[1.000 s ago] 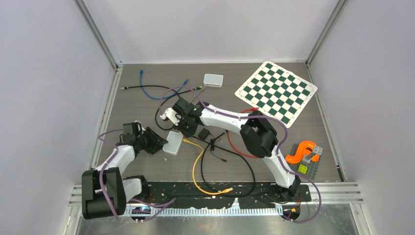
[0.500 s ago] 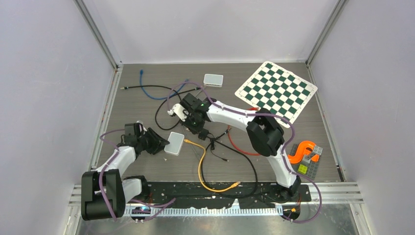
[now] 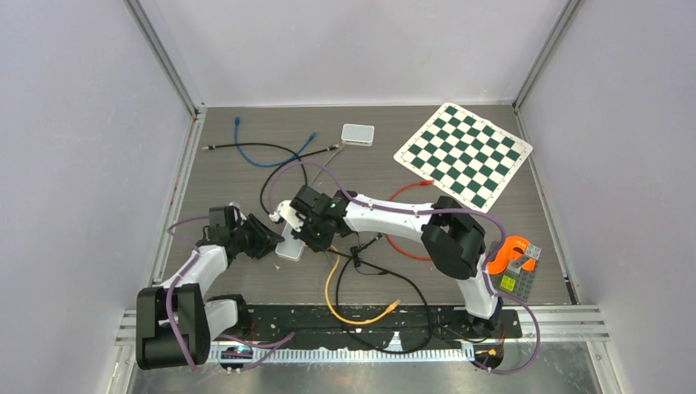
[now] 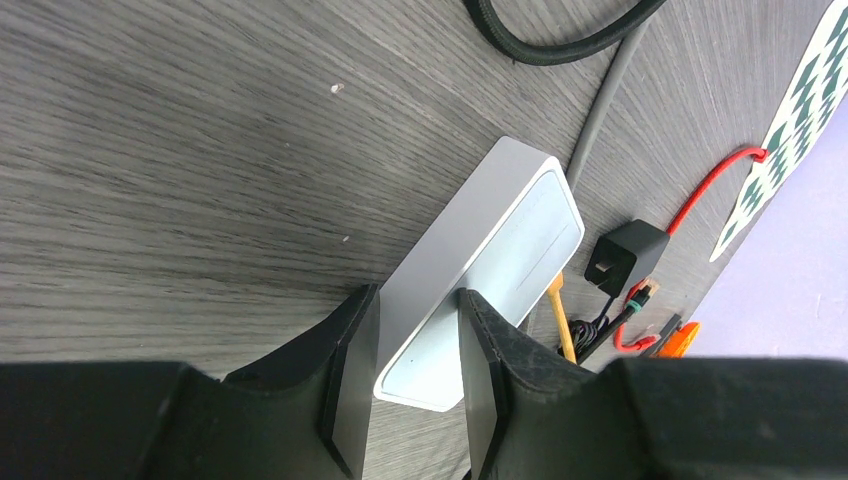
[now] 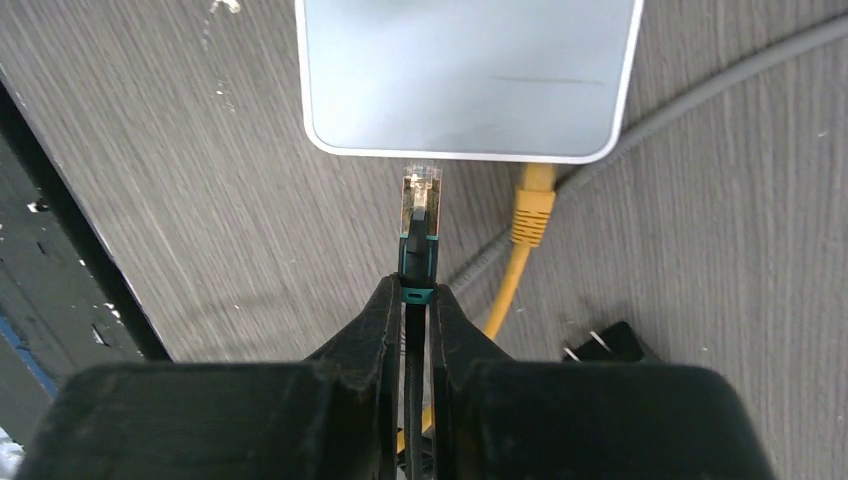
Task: Insert the plug into the switch port
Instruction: Insert the connector into the switch port.
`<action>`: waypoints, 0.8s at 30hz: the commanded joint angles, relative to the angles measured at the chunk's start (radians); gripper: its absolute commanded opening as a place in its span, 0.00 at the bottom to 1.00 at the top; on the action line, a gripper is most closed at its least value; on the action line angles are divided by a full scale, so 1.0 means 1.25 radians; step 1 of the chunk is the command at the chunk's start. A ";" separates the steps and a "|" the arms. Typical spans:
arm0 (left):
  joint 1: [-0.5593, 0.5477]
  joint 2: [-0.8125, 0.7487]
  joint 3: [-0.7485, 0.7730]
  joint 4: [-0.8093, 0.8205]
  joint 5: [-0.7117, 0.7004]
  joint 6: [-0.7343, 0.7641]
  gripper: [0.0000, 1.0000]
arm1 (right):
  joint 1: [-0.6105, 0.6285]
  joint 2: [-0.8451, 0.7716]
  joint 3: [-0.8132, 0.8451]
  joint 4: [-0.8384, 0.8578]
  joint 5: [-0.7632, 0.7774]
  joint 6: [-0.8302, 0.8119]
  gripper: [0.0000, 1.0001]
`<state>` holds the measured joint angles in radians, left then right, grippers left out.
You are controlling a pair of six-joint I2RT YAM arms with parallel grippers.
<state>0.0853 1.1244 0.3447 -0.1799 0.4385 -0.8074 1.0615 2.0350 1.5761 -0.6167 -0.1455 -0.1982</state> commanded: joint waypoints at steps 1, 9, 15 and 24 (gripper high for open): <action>-0.006 0.004 -0.022 -0.022 -0.010 0.022 0.36 | 0.007 0.006 0.003 0.041 0.019 0.052 0.05; -0.006 -0.011 -0.020 -0.035 -0.013 0.023 0.35 | 0.013 0.014 -0.020 0.038 0.033 0.082 0.05; -0.006 -0.017 -0.022 -0.036 -0.014 0.024 0.35 | 0.021 0.012 -0.047 0.048 0.029 0.088 0.05; -0.006 -0.025 -0.028 -0.034 -0.015 0.023 0.35 | 0.023 0.032 -0.052 0.108 0.031 0.117 0.05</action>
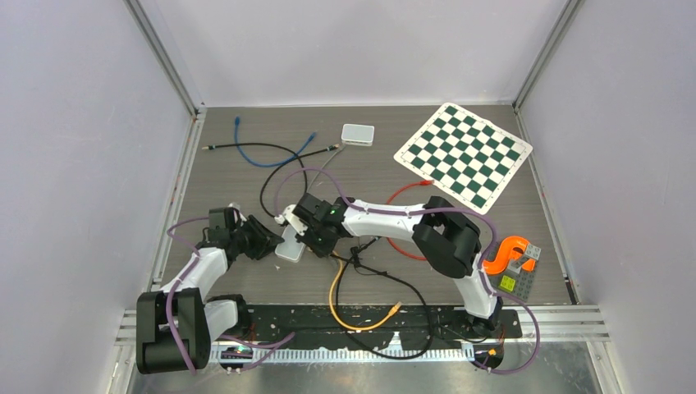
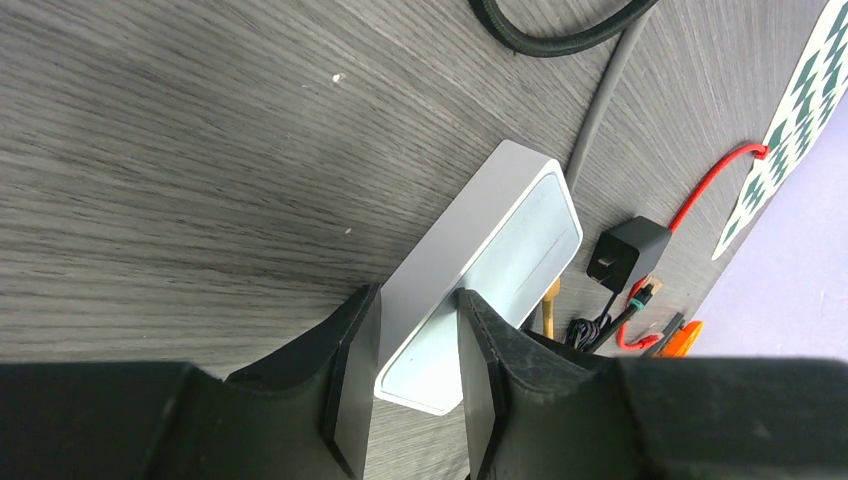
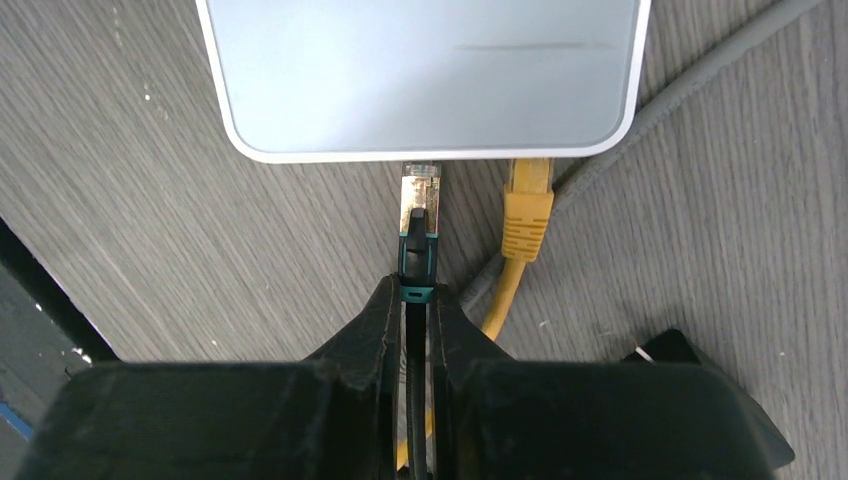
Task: Insert the plug into the switch port
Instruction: Insert the connector into the switch port.
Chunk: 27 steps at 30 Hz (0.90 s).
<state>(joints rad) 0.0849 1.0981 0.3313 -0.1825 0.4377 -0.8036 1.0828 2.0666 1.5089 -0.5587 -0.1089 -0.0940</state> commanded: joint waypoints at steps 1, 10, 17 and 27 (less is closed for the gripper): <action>-0.006 -0.003 -0.017 -0.032 -0.014 0.019 0.35 | 0.006 0.008 0.002 0.079 0.002 0.042 0.05; -0.005 -0.002 -0.018 -0.031 -0.004 0.023 0.34 | 0.003 -0.002 -0.044 0.176 0.021 0.072 0.05; -0.005 0.009 -0.019 -0.031 -0.002 0.024 0.35 | 0.000 -0.050 -0.091 0.225 -0.002 0.048 0.05; -0.007 0.004 -0.020 -0.027 -0.003 0.017 0.36 | -0.003 -0.087 -0.111 0.229 0.013 0.024 0.05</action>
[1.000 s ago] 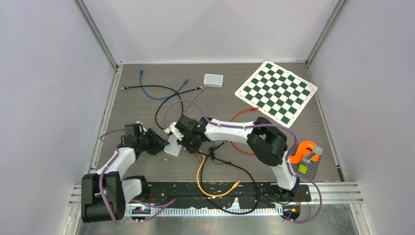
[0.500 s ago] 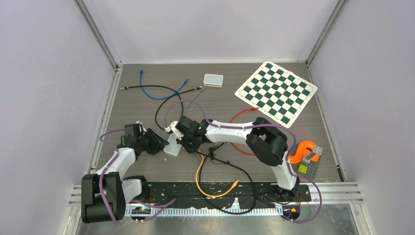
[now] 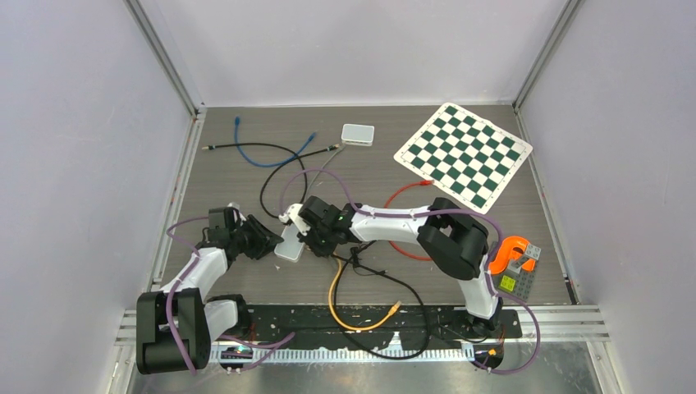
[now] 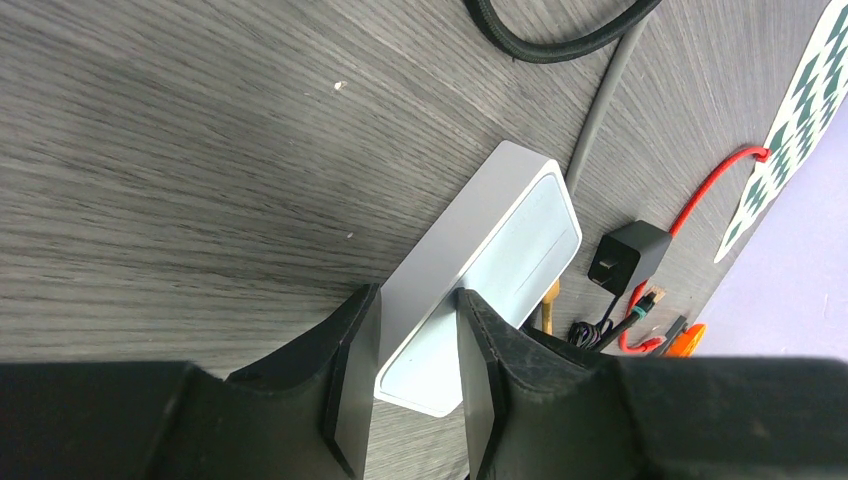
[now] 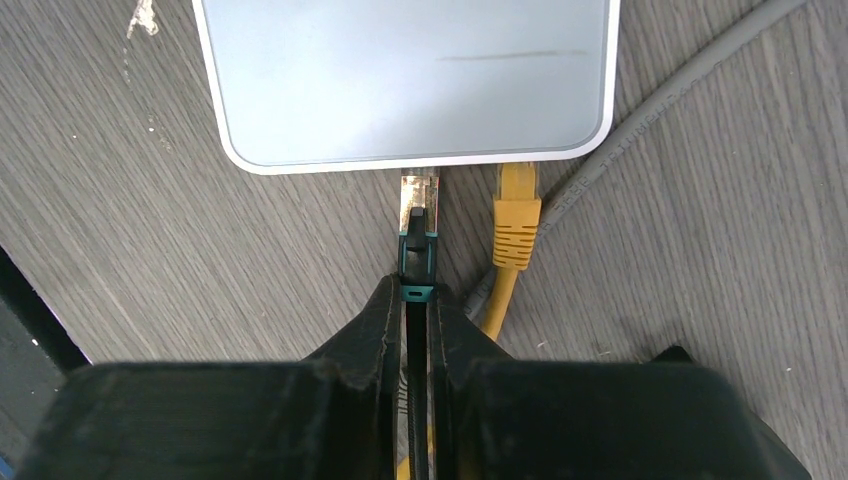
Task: Insert the plug into the switch port
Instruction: Insert the connector into the switch port.
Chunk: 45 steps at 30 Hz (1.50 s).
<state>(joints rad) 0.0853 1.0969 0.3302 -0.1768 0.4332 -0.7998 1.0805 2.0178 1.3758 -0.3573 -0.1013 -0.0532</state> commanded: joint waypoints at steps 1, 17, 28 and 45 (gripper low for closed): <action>-0.007 0.007 -0.018 -0.032 0.000 0.015 0.37 | -0.002 -0.050 -0.005 0.063 0.007 -0.009 0.05; -0.013 0.022 -0.011 -0.030 -0.002 0.018 0.39 | -0.002 -0.057 0.000 0.048 -0.004 -0.026 0.05; -0.019 0.037 -0.013 -0.016 -0.005 0.011 0.40 | -0.008 -0.082 -0.015 0.051 -0.002 -0.024 0.05; -0.024 0.054 -0.026 0.006 0.026 0.008 0.40 | -0.028 -0.059 -0.107 0.217 -0.087 -0.036 0.05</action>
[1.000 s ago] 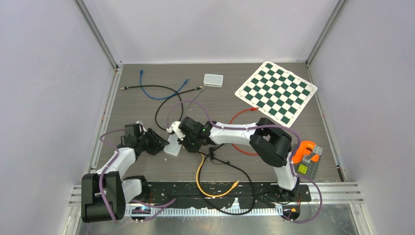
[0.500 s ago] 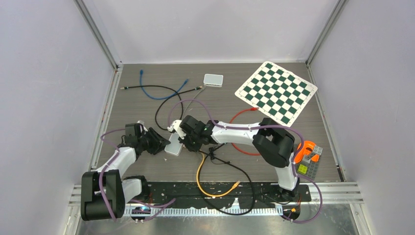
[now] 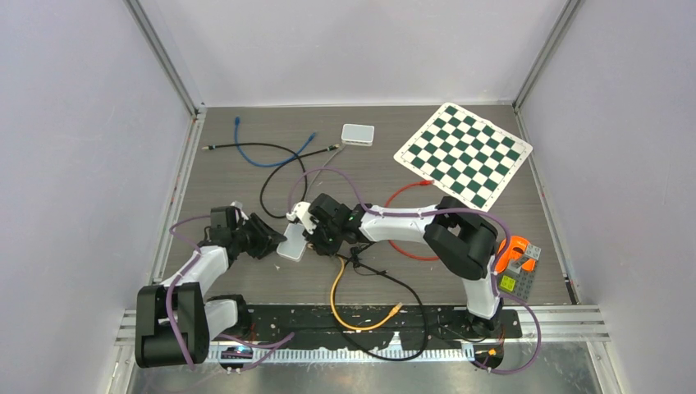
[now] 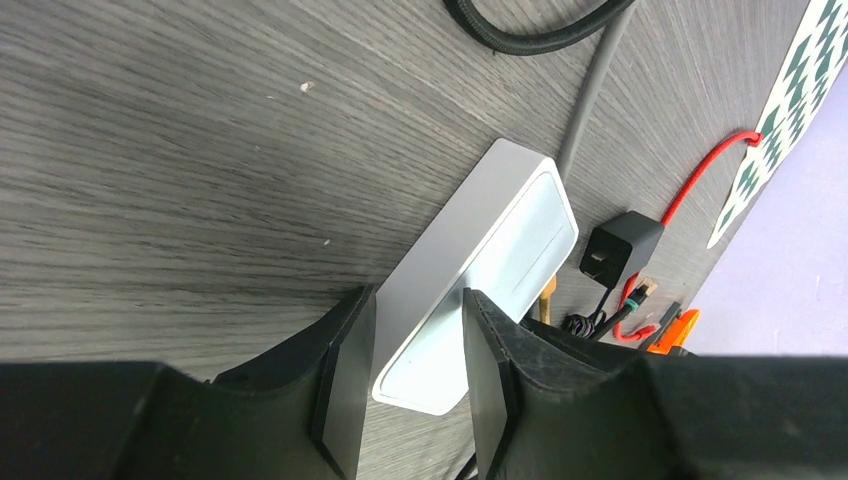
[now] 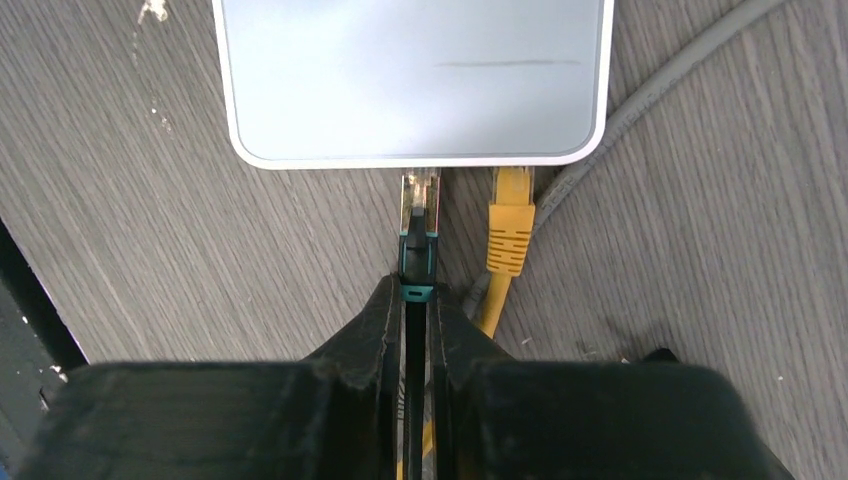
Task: Insert the plug into the switch port
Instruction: Insert the connector into the switch port.
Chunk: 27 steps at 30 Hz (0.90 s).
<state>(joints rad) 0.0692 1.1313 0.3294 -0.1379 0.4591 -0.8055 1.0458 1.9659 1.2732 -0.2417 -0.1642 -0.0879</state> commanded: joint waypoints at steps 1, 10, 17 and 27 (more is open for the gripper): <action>-0.011 0.029 -0.027 -0.021 0.007 0.012 0.40 | 0.000 -0.020 -0.031 0.133 -0.037 -0.006 0.05; -0.012 0.040 -0.030 -0.007 0.010 0.014 0.40 | -0.007 -0.084 -0.117 0.250 -0.015 0.008 0.05; -0.012 0.042 -0.032 -0.007 0.014 0.014 0.40 | -0.013 -0.099 -0.125 0.262 0.004 0.008 0.05; -0.013 0.035 -0.039 0.006 0.064 0.002 0.40 | -0.013 -0.046 -0.121 0.313 -0.026 0.014 0.05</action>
<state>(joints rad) 0.0673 1.1584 0.3202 -0.0784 0.4923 -0.8059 1.0309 1.8965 1.1061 0.0013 -0.1749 -0.0803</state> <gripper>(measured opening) 0.395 0.138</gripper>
